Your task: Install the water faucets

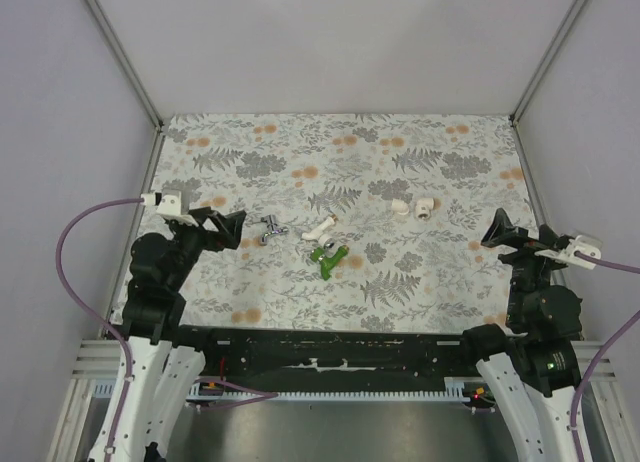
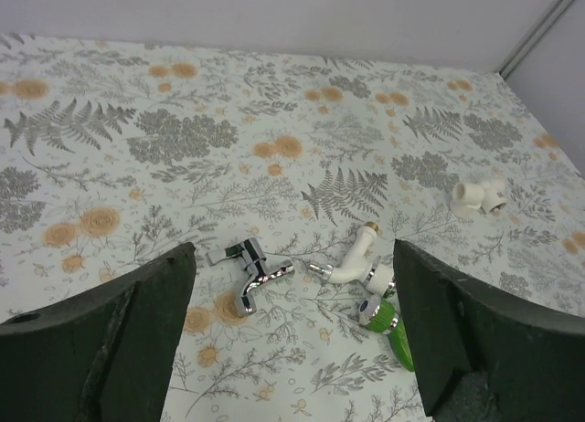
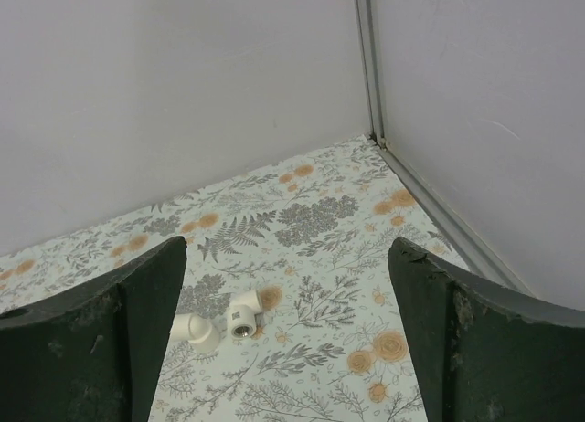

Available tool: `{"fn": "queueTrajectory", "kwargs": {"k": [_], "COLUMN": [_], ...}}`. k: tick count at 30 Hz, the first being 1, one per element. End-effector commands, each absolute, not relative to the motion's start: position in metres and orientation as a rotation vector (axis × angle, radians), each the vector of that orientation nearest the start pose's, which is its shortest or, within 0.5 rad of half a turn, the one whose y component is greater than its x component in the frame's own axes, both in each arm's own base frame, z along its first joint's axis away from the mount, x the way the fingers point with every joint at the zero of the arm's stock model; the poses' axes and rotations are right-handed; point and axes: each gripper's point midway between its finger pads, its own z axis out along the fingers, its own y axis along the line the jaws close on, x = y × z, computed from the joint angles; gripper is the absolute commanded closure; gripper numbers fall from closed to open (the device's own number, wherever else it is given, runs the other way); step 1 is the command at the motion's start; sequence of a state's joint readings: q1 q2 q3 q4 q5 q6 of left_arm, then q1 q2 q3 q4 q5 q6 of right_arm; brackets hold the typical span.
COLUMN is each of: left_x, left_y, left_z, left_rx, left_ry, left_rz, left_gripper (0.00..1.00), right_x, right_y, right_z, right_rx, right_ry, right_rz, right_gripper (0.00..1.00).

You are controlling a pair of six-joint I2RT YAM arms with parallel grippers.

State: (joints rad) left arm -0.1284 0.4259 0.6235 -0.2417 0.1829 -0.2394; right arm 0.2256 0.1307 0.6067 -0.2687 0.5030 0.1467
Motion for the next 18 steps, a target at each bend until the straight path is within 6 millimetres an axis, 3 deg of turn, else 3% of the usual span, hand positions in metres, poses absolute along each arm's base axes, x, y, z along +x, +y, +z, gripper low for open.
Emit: {"fn": "queueTrajectory", "kwargs": {"k": [1,10,16,18], "left_x": [0.247,0.249,0.243,0.240], "left_y": [-0.080,-0.088,-0.117,-0.128], "left_z": [0.277,0.224,0.181,0.169], "left_rx": [0.013,-0.012,0.013,0.039], "left_ry": [1.703,2.033,2.286,2.344], "left_rz": [-0.495,-0.528,-0.723,-0.757], "left_gripper": [0.06,0.06,0.05,0.05], "right_x": [0.197,0.215,0.229,0.233], "right_y": [-0.028,0.015,0.023,0.038], "right_z": [0.331,0.327,0.303,0.295], "right_rx": [0.351,0.214,0.312,0.266], "right_ry": [1.329,1.463,1.612,1.669], "right_rz": [0.028,0.193,0.252,0.309], "right_gripper": [0.02,0.02,0.02,0.02]}}
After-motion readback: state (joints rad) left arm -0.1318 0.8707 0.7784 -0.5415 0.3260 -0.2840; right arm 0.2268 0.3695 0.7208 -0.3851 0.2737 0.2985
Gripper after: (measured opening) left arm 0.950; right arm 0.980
